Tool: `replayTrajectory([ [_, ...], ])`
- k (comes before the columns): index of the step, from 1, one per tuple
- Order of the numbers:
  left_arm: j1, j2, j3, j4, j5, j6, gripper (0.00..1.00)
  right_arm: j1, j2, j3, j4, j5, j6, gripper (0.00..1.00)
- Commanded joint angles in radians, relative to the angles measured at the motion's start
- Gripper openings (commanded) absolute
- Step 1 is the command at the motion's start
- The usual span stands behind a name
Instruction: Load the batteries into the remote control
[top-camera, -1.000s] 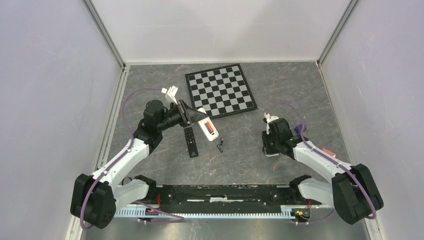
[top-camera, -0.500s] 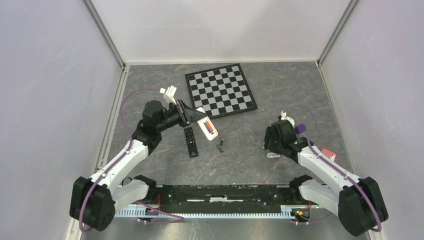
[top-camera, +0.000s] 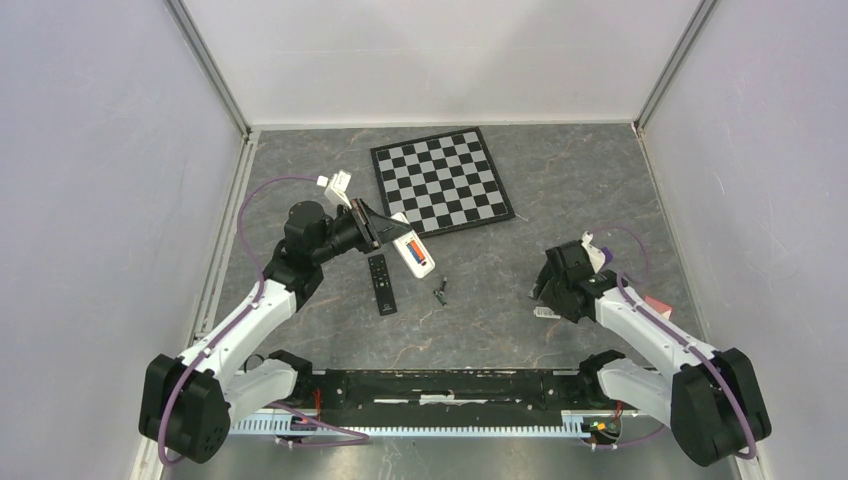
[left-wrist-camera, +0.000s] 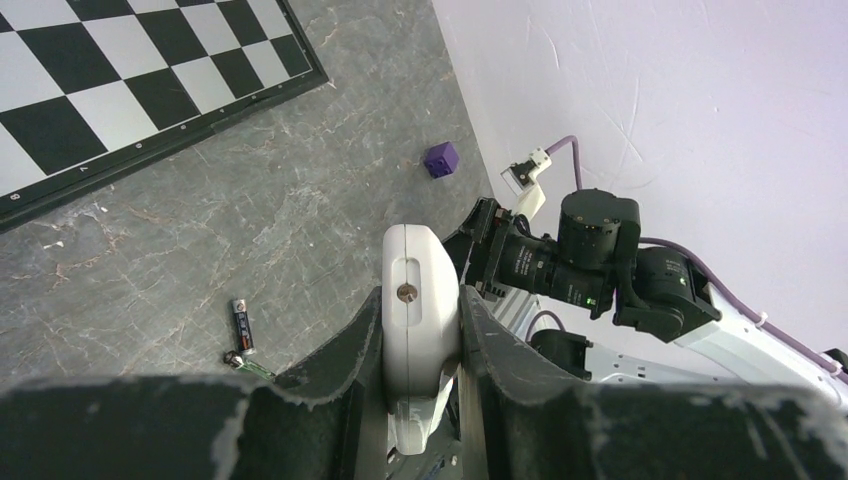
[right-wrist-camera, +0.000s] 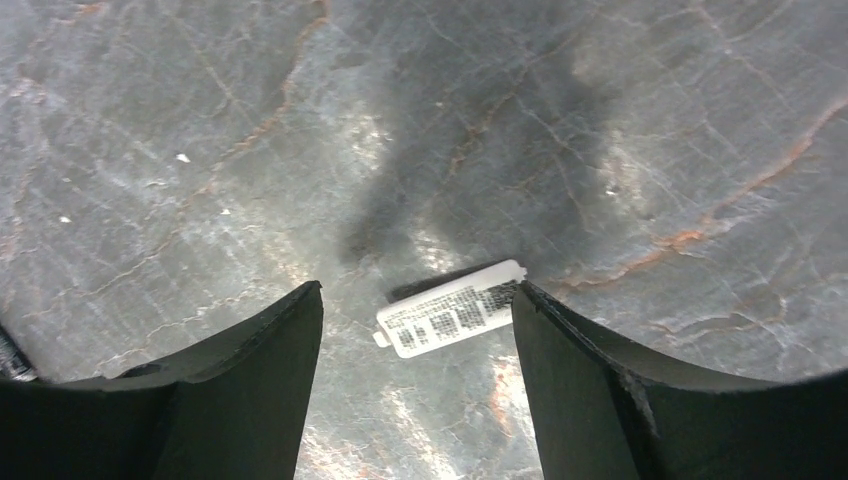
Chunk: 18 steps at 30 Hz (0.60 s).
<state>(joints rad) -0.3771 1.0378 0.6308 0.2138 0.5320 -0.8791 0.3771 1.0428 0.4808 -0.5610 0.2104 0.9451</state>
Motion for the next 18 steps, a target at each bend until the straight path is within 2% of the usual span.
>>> replayTrajectory([
  [1, 0.003, -0.020, -0.005, 0.019, -0.013, 0.045, 0.02, -0.035, 0.024, 0.065, -0.127, 0.008, -0.003, 0.75],
  [10, 0.003, -0.011, -0.007, 0.019, -0.017, 0.048, 0.02, -0.064, -0.026, 0.053, -0.166, -0.026, 0.095, 0.74],
  [18, 0.006, -0.012, -0.010, 0.019, -0.015, 0.048, 0.02, -0.066, 0.137, 0.093, -0.166, -0.059, 0.159, 0.70],
])
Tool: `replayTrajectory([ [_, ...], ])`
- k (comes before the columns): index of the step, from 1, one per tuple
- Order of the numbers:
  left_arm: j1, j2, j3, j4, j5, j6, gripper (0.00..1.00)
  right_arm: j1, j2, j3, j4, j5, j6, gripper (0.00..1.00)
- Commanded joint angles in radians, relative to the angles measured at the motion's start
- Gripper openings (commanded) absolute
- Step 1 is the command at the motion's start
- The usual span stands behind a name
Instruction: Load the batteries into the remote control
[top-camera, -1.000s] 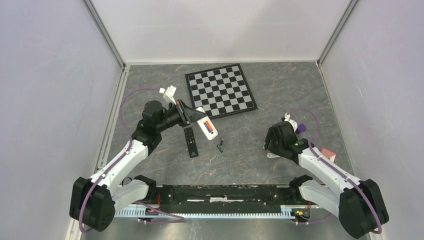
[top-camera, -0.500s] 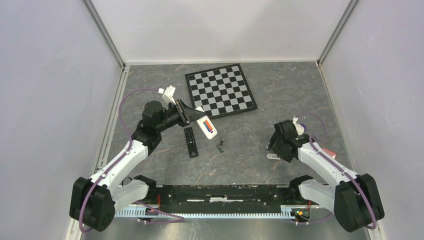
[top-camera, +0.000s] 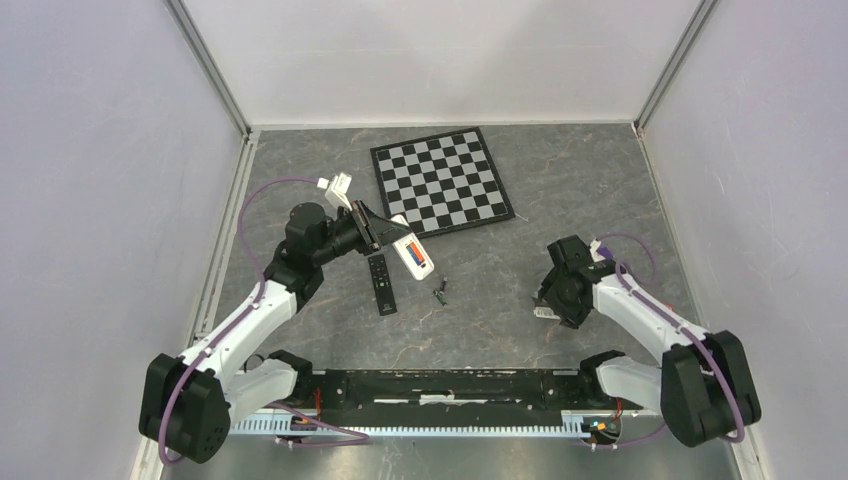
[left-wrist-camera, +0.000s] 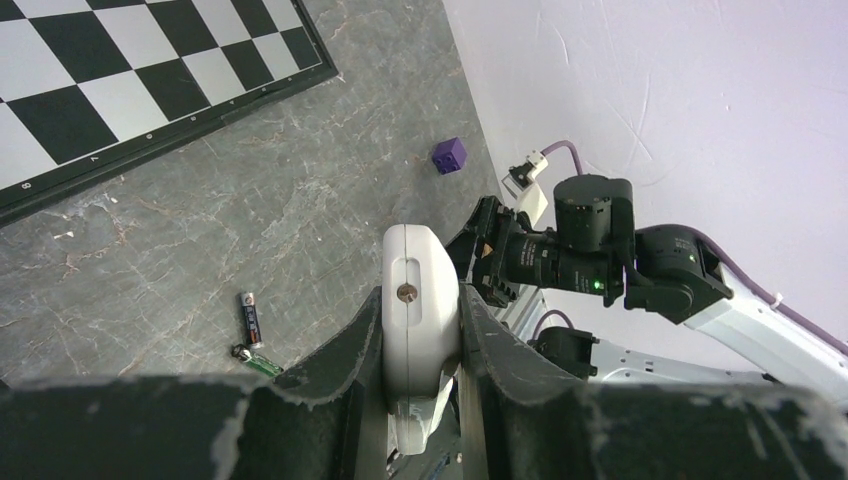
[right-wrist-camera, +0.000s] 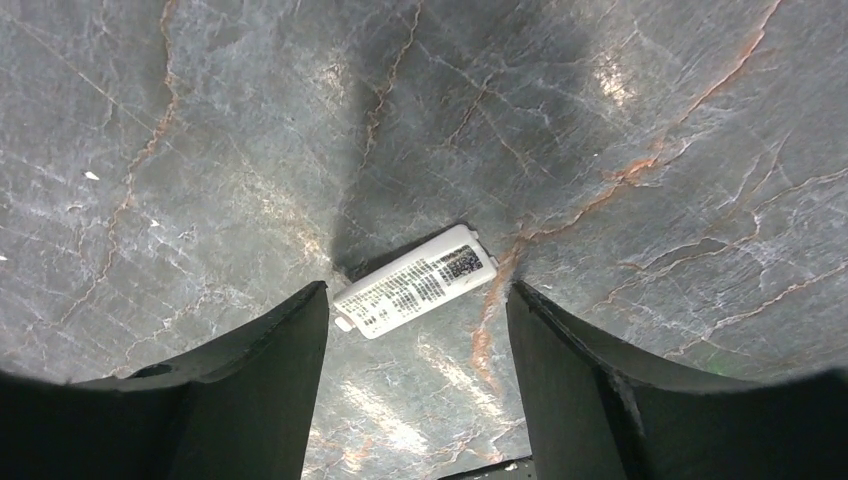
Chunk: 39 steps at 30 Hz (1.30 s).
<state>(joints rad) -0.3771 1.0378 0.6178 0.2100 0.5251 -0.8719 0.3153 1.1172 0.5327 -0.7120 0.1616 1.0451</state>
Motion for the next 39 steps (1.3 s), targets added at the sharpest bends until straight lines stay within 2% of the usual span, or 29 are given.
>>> replayTrajectory([
  [1, 0.006, -0.013, 0.003, 0.023, -0.008, 0.040, 0.02, -0.004, 0.075, 0.049, -0.015, 0.003, 0.068, 0.70],
  [8, 0.013, -0.013, 0.002, 0.019, -0.008, 0.044, 0.02, -0.005, 0.110, 0.062, -0.015, 0.056, 0.114, 0.67],
  [12, 0.014, -0.010, 0.000, 0.019, -0.007, 0.044, 0.02, -0.005, 0.144, 0.074, -0.013, 0.061, 0.105, 0.52],
  [16, 0.015, -0.010, -0.002, 0.018, -0.007, 0.044, 0.02, -0.003, 0.171, 0.113, -0.013, 0.084, 0.046, 0.45],
  [19, 0.016, -0.009, -0.002, 0.019, -0.007, 0.044, 0.02, 0.018, 0.193, 0.174, -0.011, 0.126, -0.041, 0.43],
  [25, 0.016, -0.001, -0.002, 0.022, -0.005, 0.041, 0.02, 0.130, 0.329, 0.355, 0.016, 0.156, -0.368, 0.33],
  [29, 0.016, -0.011, -0.002, 0.012, -0.005, 0.043, 0.02, 0.162, 0.344, 0.363, 0.017, 0.197, -0.473, 0.26],
  [30, 0.016, -0.013, -0.002, 0.006, -0.007, 0.046, 0.02, 0.167, 0.327, 0.353, 0.017, 0.242, -0.477, 0.28],
  [32, 0.016, -0.020, -0.001, 0.001, -0.013, 0.048, 0.02, 0.166, 0.282, 0.332, 0.017, 0.297, -0.473, 0.41],
  [33, 0.015, -0.021, -0.001, 0.000, -0.014, 0.048, 0.02, 0.165, 0.267, 0.325, 0.016, 0.310, -0.474, 0.50],
  [34, 0.016, -0.018, 0.000, 0.000, -0.013, 0.048, 0.02, 0.159, 0.250, 0.314, 0.009, 0.308, -0.471, 0.63],
  [36, 0.017, -0.016, 0.003, -0.001, -0.008, 0.047, 0.02, 0.126, 0.226, 0.282, -0.010, 0.253, -0.454, 0.81],
  [38, 0.017, -0.020, 0.003, -0.005, -0.010, 0.048, 0.02, 0.073, 0.205, 0.234, -0.035, 0.190, -0.427, 0.90],
  [39, 0.016, -0.023, 0.000, -0.006, -0.010, 0.048, 0.02, 0.045, 0.191, 0.204, -0.049, 0.163, -0.406, 0.92],
])
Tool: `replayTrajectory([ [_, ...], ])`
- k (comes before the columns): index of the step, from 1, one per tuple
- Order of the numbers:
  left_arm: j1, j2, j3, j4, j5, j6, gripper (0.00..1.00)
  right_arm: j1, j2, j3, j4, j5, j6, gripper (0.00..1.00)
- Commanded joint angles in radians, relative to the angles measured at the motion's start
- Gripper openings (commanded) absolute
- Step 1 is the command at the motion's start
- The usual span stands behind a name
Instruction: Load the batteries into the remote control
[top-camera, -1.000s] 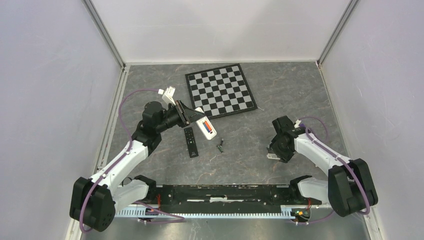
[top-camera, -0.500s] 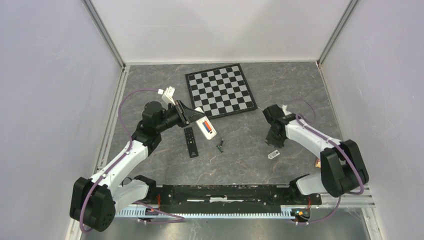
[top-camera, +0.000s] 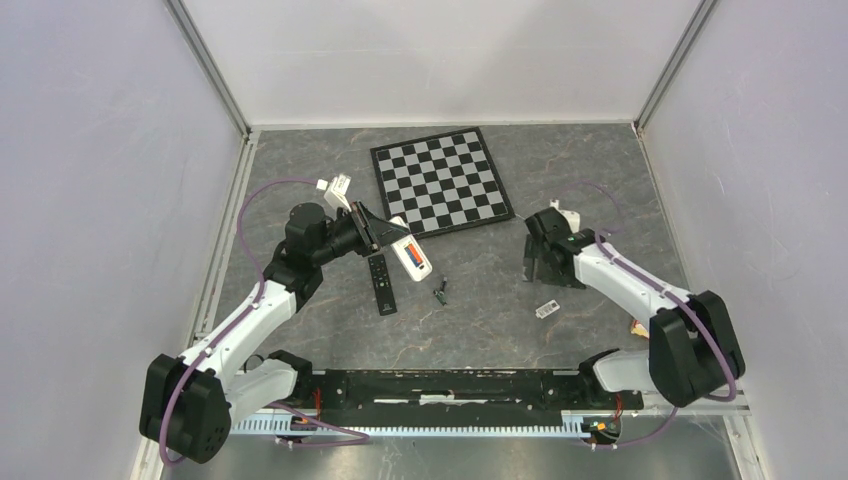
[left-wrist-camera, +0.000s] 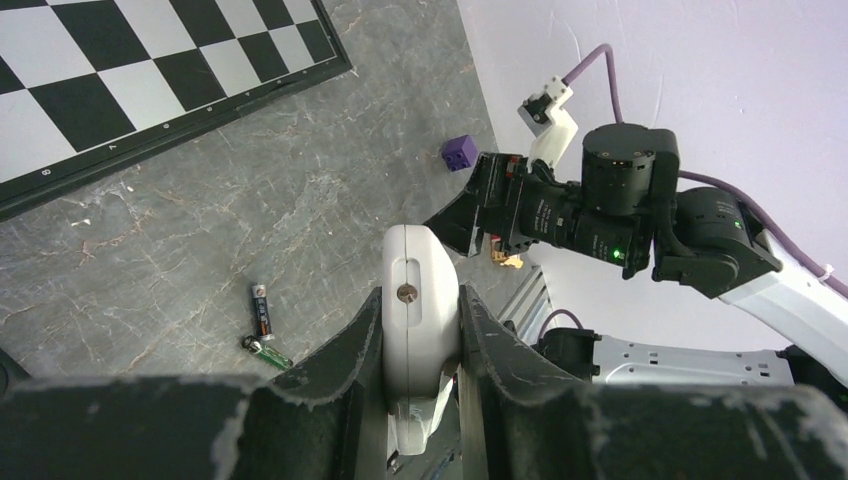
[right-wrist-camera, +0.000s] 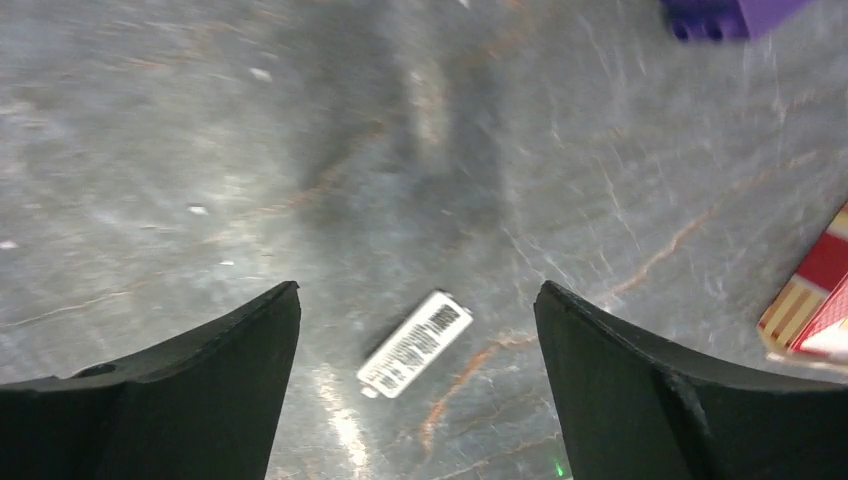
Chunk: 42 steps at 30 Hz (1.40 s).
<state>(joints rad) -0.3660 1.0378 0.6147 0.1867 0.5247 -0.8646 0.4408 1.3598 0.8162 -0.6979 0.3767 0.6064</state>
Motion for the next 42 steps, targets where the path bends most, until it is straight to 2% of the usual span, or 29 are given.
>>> replayTrajectory([
  [1, 0.004, -0.024, 0.001, 0.017, -0.012, 0.040, 0.02, -0.111, -0.067, -0.107, -0.067, -0.086, 0.051, 0.92],
  [7, 0.004, -0.016, 0.003, 0.022, -0.010, 0.038, 0.02, -0.143, -0.121, -0.226, -0.067, -0.225, 0.220, 0.88],
  [17, 0.005, -0.022, -0.004, 0.022, -0.012, 0.040, 0.02, -0.142, -0.105, -0.214, -0.068, -0.242, 0.247, 0.84],
  [24, 0.005, -0.026, -0.005, 0.021, -0.008, 0.038, 0.02, -0.142, -0.226, -0.287, -0.115, -0.218, 0.224, 0.88],
  [29, 0.004, -0.023, -0.006, 0.020, -0.011, 0.039, 0.02, -0.141, -0.289, -0.365, -0.213, -0.283, 0.219, 0.87],
  [42, 0.004, -0.011, -0.004, 0.026, -0.015, 0.040, 0.02, -0.140, -0.222, -0.419, -0.230, -0.504, 0.233, 0.70],
])
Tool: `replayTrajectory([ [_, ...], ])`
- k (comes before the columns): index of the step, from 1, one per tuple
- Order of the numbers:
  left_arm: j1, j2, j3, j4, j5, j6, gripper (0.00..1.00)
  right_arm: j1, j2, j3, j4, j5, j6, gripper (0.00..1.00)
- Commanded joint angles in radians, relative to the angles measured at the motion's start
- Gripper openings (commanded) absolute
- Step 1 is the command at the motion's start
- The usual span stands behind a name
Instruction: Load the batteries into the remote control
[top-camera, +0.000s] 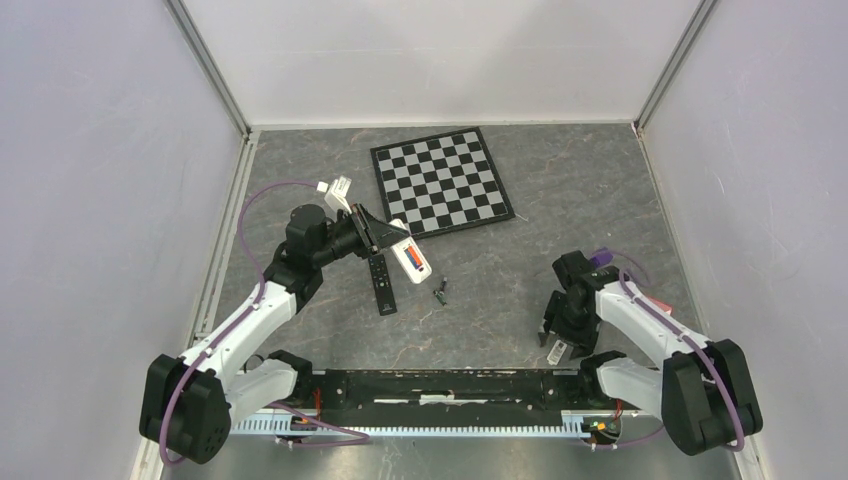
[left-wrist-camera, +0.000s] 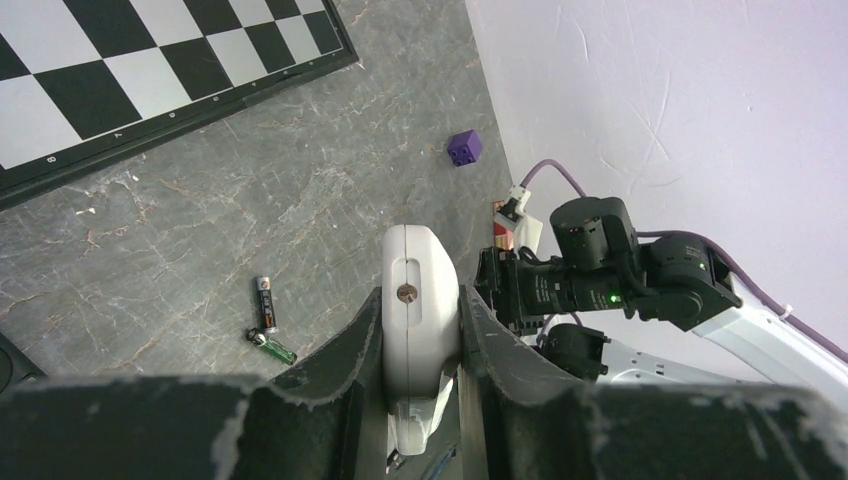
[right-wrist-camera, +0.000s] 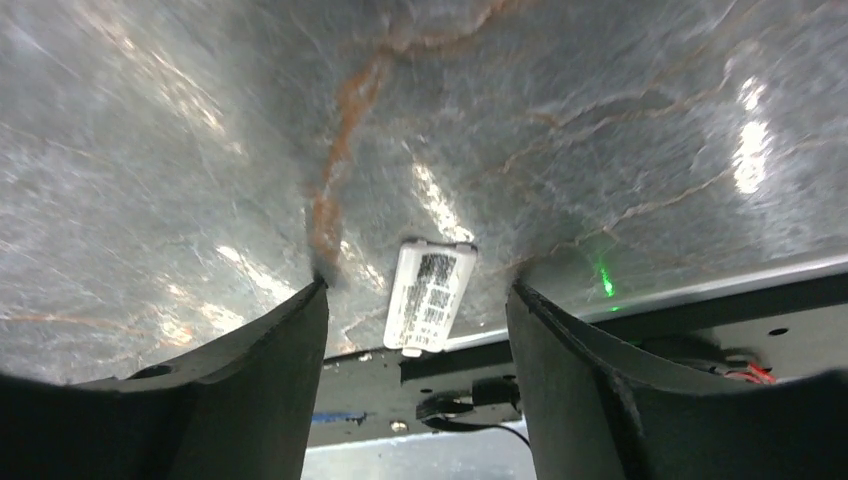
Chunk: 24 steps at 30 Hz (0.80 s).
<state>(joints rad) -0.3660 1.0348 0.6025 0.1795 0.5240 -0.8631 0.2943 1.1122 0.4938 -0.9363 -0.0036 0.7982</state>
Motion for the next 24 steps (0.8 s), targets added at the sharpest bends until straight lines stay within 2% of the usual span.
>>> replayTrajectory([
  [1, 0.005, -0.008, 0.007, 0.034, -0.016, 0.039, 0.02, 0.009, 0.028, -0.108, 0.010, -0.135, 0.050, 0.68],
  [4, 0.004, -0.004, 0.006, 0.037, -0.019, 0.039, 0.02, 0.019, 0.039, -0.102, 0.013, -0.132, 0.070, 0.61],
  [9, 0.005, 0.003, 0.009, 0.040, -0.013, 0.038, 0.02, 0.029, 0.073, -0.041, 0.022, -0.044, 0.065, 0.48],
  [12, 0.005, -0.001, 0.006, 0.040, -0.013, 0.036, 0.02, 0.037, 0.088, 0.004, 0.033, 0.024, 0.047, 0.44],
  [14, 0.005, -0.005, 0.004, 0.040, -0.013, 0.036, 0.02, 0.036, 0.094, 0.026, 0.033, 0.080, 0.036, 0.44],
  [16, 0.004, -0.011, 0.003, 0.040, -0.013, 0.036, 0.02, 0.037, 0.098, 0.032, 0.033, 0.098, 0.029, 0.48],
  [20, 0.006, -0.012, 0.005, 0.037, -0.013, 0.036, 0.02, 0.037, 0.099, 0.028, 0.038, 0.110, 0.032, 0.62],
  [24, 0.005, -0.013, 0.005, 0.035, -0.012, 0.035, 0.02, 0.036, 0.090, 0.016, 0.058, 0.107, 0.038, 0.62],
])
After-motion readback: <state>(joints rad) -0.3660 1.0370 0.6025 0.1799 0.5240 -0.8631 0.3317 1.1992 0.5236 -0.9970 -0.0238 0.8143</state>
